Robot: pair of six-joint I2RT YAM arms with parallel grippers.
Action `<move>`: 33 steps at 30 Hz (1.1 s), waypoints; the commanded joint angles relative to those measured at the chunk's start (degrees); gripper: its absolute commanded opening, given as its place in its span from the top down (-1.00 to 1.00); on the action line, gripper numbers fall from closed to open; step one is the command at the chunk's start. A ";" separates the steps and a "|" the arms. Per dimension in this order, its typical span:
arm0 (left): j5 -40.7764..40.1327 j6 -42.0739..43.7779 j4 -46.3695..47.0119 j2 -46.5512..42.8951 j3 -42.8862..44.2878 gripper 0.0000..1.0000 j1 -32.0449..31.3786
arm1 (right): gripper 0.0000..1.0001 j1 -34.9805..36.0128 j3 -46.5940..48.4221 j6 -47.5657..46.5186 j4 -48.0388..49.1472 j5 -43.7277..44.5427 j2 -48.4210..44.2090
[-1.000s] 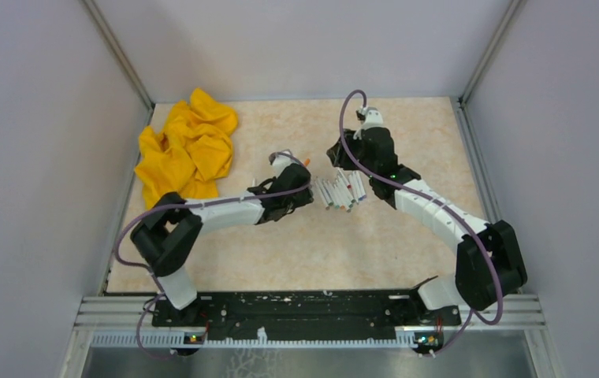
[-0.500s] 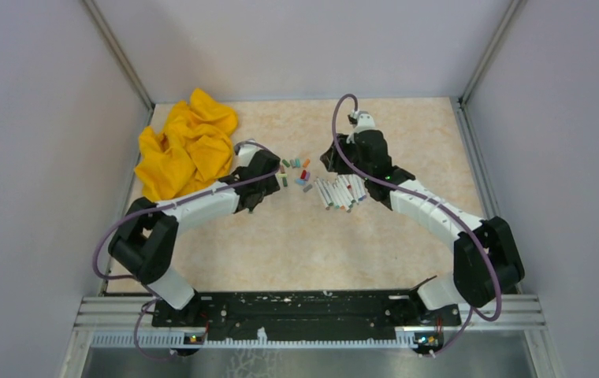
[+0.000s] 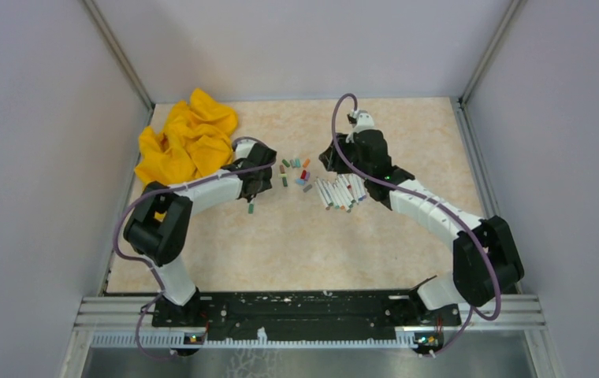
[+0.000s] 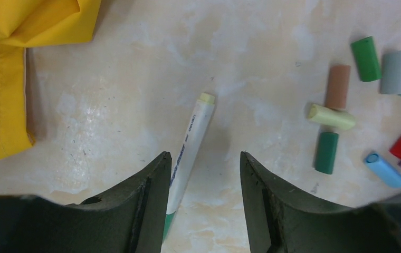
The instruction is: Open the pen caps
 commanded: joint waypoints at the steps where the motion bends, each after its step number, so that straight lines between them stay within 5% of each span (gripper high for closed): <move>1: -1.35 -1.29 -4.69 2.60 1.18 -0.13 1.45 | 0.21 0.30 -0.52 -0.75 3.24 -0.24 0.29; 15: 7.19 0.43 -4.53 6.30 0.86 -0.06 3.44 | 0.20 0.30 -2.46 -0.51 3.67 0.87 -0.03; 20: 12.99 -0.16 -4.15 7.83 -0.56 0.21 3.40 | 0.20 0.22 -3.53 -0.28 3.51 1.37 -0.42; 33: 19.48 1.01 -6.08 10.65 -0.89 0.50 3.30 | 0.20 0.05 -5.68 0.50 3.77 1.52 -2.45</move>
